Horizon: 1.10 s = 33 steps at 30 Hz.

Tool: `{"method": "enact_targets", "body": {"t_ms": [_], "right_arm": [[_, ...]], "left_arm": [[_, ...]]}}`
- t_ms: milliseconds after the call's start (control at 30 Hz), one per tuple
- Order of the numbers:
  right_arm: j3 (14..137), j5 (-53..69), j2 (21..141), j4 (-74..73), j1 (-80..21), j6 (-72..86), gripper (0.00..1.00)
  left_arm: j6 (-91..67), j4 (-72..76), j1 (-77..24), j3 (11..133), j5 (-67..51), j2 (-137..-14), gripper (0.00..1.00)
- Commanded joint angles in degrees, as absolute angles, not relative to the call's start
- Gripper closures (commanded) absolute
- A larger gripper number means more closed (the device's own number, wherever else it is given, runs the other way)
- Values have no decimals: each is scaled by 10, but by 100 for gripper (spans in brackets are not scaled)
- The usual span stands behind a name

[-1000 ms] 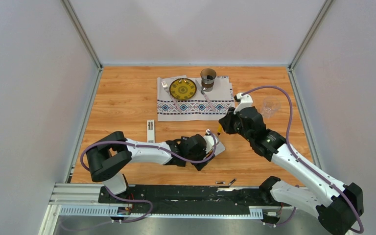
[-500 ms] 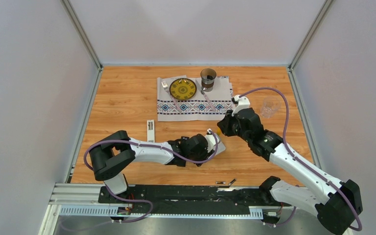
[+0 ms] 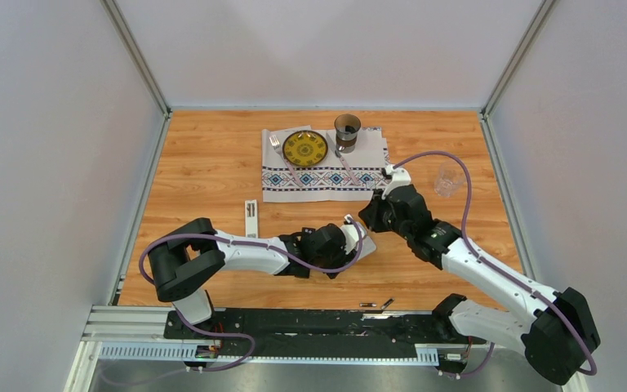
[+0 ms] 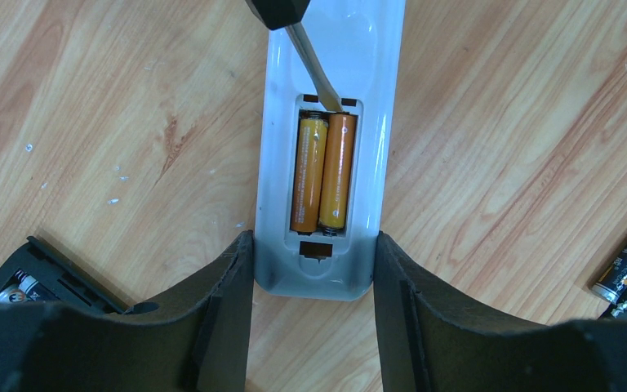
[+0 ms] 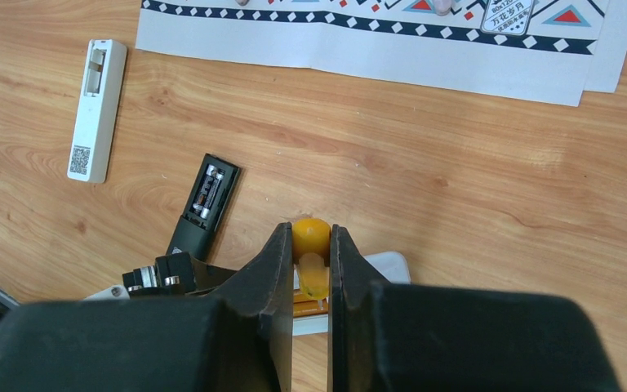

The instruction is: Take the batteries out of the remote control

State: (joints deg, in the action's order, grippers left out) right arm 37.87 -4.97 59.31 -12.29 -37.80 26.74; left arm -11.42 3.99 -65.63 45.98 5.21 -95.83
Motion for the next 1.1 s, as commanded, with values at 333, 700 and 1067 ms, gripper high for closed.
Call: {"method": "enact_targets", "body": {"t_ms": [333,700,1067], "right_arm": [[348,-62,612,-44,-379,286,100],[337,-66,601,-21,-379,288,100],[333,-56,586,-15,-379,287,100]], "left_arm": [[-122,12,-659,458,36,-952,100],[-125,11,-660,457,35,-956,100],[-122,11,-659,460,35,-959,100]]}}
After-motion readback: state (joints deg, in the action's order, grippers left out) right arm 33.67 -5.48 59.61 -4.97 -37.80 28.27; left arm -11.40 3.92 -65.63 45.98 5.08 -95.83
